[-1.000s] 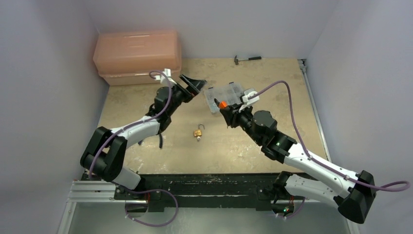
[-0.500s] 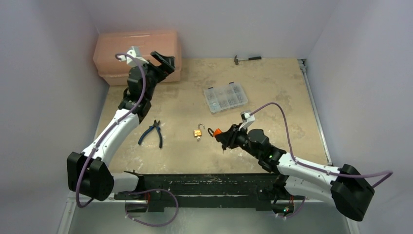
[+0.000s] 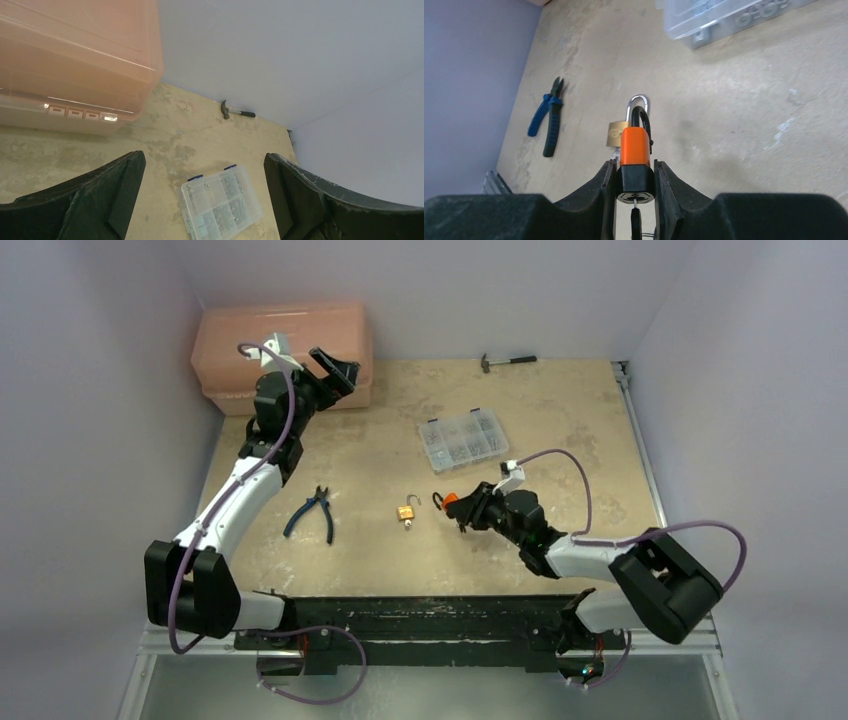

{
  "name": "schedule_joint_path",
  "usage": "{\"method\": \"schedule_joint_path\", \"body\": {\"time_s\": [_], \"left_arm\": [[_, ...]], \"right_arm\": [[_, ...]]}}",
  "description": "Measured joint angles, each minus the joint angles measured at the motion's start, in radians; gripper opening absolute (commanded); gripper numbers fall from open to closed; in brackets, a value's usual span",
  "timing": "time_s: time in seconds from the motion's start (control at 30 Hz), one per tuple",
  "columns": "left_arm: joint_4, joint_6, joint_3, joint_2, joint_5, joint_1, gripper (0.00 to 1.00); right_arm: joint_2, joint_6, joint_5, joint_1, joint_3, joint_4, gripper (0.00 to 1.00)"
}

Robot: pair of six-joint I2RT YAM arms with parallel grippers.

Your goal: Unlock with the key

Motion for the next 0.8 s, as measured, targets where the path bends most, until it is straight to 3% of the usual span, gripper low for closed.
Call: {"method": "schedule_joint_path", "body": {"time_s": [0.33,0.5,0.8], "left_arm": [[0.060,-0.085,-0.011,0.077,0.156,0.050,0.94],[0.076,-0.115,-0.012,0.091,0.189,0.079,0.93],[0.111,-0.139,-0.013,0.112,0.228,0.084,0.93]], "right_arm": [[0.193,0.008,-0.096,-0.058,0.002,0.140,0.00],[0.261,0.016,-0.138,-0.093,0.026,0.189,0.11],[0.314,0.031,-0.219,-0.192,0.053,0.238,0.62]]}}
